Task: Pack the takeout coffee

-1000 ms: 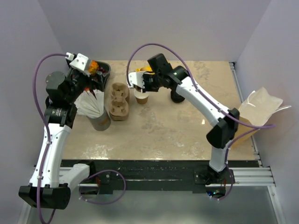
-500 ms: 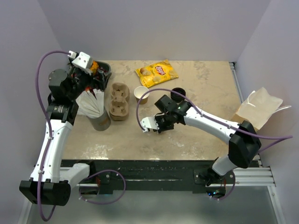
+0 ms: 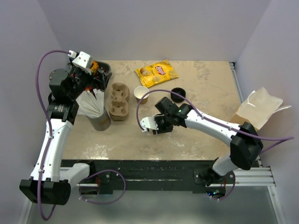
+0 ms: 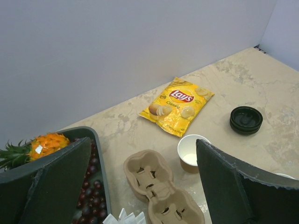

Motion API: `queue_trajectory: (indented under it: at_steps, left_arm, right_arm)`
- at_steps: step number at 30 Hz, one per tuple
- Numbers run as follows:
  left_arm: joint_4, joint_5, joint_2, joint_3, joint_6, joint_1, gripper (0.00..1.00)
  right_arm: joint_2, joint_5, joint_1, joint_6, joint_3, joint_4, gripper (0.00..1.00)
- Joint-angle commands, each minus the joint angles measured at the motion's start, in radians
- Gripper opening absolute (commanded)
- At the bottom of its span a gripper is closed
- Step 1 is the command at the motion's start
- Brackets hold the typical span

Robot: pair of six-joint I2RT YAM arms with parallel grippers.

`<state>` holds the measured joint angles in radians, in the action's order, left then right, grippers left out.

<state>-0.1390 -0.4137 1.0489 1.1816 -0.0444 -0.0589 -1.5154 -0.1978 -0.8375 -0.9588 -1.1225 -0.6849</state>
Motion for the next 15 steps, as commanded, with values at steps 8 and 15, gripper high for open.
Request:
queue_trajectory:
  at_steps: [8, 15]
  left_arm:
    - [0.032, -0.020, 0.000, 0.035, 0.014, 0.005, 0.98]
    - [0.015, -0.045, 0.000, 0.027, -0.014, 0.014, 0.98]
  right_arm:
    - [0.044, -0.130, 0.116, 0.143, -0.253, -0.047, 0.46]
    - [-0.147, -0.056, 0.320, 0.131, -0.379, 0.024, 0.38]
